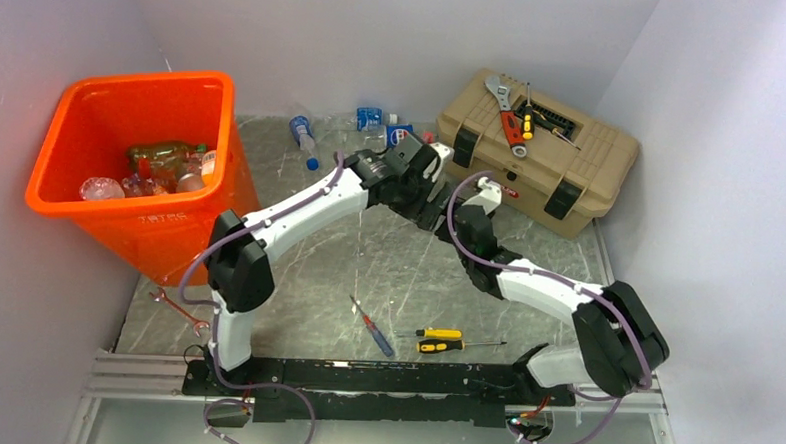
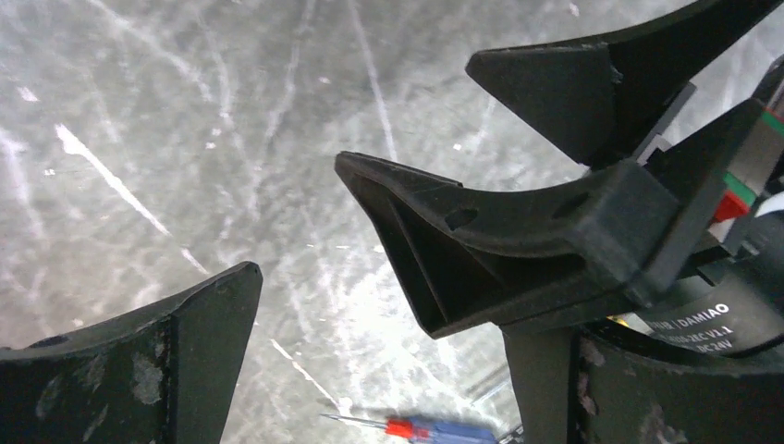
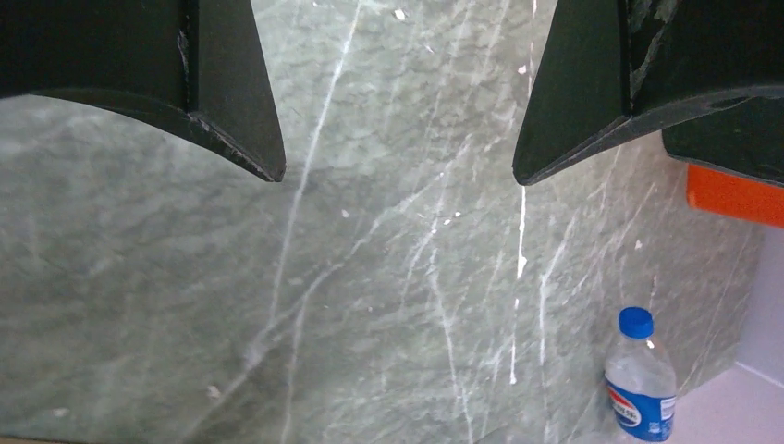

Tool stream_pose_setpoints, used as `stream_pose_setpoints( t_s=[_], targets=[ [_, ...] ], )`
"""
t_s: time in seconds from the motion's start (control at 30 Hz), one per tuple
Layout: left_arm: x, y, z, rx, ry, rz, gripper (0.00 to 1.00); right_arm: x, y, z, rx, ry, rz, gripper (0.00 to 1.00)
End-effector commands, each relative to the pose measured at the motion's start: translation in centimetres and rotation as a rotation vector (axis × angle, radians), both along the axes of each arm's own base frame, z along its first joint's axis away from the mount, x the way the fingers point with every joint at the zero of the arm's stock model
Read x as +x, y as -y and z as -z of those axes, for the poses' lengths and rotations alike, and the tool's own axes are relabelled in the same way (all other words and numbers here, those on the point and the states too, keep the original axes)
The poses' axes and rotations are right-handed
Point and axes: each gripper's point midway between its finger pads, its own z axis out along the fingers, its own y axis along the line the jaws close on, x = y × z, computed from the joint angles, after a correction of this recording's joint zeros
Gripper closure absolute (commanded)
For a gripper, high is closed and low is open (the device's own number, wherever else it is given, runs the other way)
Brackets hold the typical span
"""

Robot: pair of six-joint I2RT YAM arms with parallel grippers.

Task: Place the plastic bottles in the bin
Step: Pick up the plastic bottle at the center of the board.

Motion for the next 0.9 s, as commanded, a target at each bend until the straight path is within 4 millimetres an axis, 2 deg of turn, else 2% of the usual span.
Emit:
stream_pose_setpoints(
  t_s=[0.0,0.1,0.17,0.27,0.37,0.47,0.63,0.7,0.73,0.77,0.87],
  targets=[
    [18.1,-14.3,-5.1,-0.005,0.397,-0.719,0.01,-5.6,-3.1,-1.3,0.070,0.025,-0.218,0.00],
    [17.2,-12.8,-5.8,-0.099,0.400,-0.628,0.01,-6.1,-2.5,-1.8,0.076,0.052,-0.222,0.00],
    [15.1,-11.3,-6.7,-0.185,0.377,-0.538,0.04,-6.1,-2.4,-2.5,0.062,0.072,-0.226,0.00],
    [11.0,-9.7,-9.0,-0.230,0.366,-0.423,0.04,-5.5,-2.5,-3.6,0.057,0.085,-0.227,0.00],
    [6.2,-8.4,-12.5,-0.321,0.361,-0.296,0.04,-4.9,-2.9,-4.2,0.079,0.085,-0.236,0.00],
    [1.6,-8.1,-16.0,-0.389,0.360,-0.200,0.04,-4.0,-3.5,-4.7,0.102,0.076,-0.242,0.00],
    [-4.8,-8.6,-20.5,-0.513,0.324,-0.064,0.04,-1.6,-3.7,-5.3,0.102,0.049,-0.207,0.00],
    [-5.9,-9.3,-21.3,-0.531,0.332,-0.061,0.04,-1.1,-3.3,-5.4,0.115,0.039,-0.193,0.00],
    [-5.8,-9.8,-21.4,-0.520,0.350,-0.077,0.04,-1.1,-3.1,-5.7,0.117,0.048,-0.187,0.00],
    [-5.5,-10.2,-21.3,-0.499,0.360,-0.092,0.04,-1.3,-2.6,-6.3,0.113,0.061,-0.179,0.00],
    [-2.7,-10.9,-19.7,-0.373,0.383,-0.175,0.04,-2.9,-1.2,-6.2,0.079,0.068,-0.173,0.00]
  ],
)
